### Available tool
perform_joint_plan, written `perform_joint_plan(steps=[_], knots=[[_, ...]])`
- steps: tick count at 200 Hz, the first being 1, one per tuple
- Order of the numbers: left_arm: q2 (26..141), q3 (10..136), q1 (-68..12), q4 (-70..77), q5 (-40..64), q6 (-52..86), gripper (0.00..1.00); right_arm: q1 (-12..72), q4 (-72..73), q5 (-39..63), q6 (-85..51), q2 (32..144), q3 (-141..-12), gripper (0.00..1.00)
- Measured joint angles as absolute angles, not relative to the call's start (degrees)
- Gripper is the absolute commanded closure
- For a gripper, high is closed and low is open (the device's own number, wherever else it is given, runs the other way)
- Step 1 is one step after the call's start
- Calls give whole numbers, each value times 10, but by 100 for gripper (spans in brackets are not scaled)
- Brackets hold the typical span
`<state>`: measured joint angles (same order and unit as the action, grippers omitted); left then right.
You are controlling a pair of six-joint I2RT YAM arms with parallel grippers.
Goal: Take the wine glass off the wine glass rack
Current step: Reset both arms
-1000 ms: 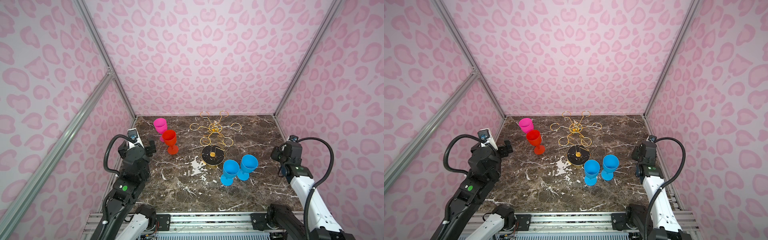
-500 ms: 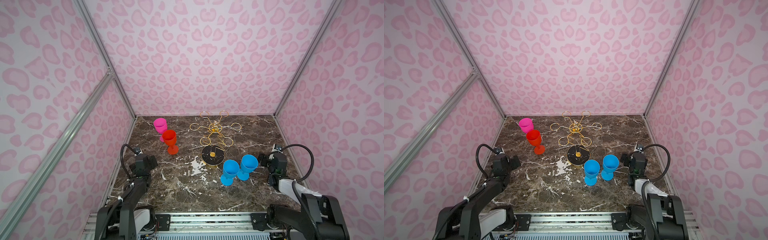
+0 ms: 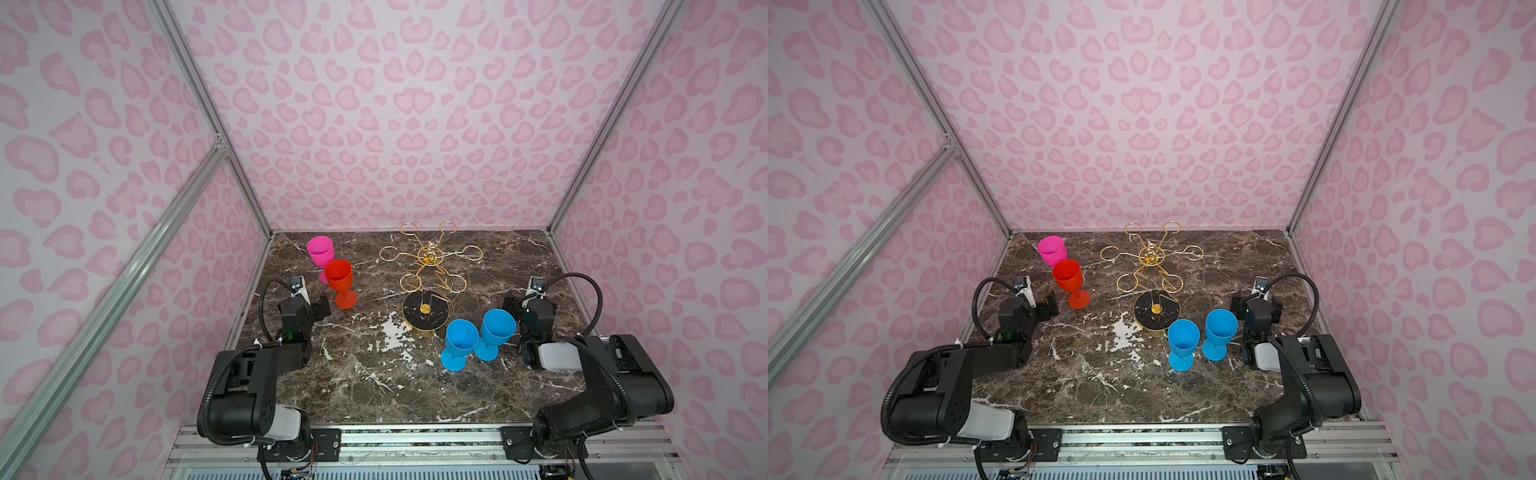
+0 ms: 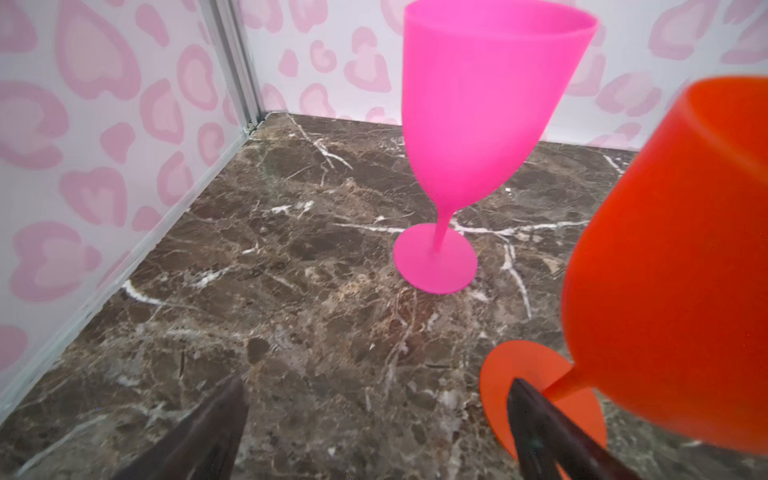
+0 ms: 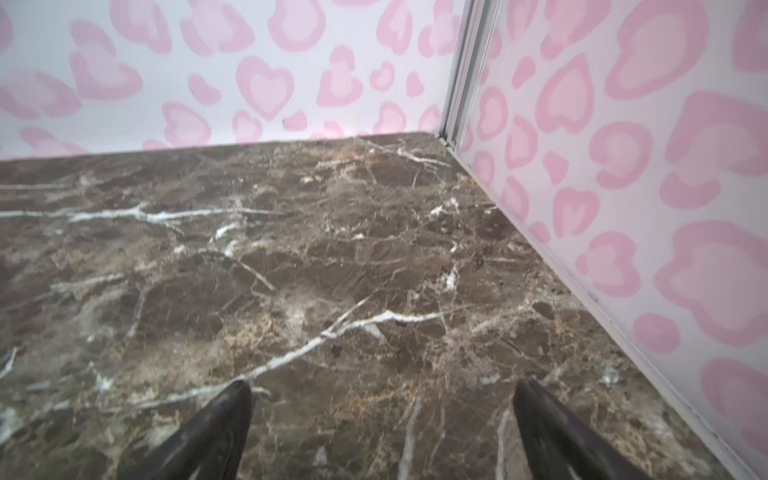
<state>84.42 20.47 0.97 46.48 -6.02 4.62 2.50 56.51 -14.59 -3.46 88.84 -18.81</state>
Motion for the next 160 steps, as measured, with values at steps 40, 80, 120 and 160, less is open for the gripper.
perform_joint_plan(steps=[40,80,120,160], knots=[[847,198,9,509,-45,34,2,26,564,-154,-34,880,-190,0],[847,195,9,520,-45,32,2,26,557,-157,-34,878,-190,0],[847,195,9,523,-43,30,2,29,549,-159,-34,879,-194,0],[847,195,9,523,-43,30,2,22,537,-155,-34,881,-203,0]])
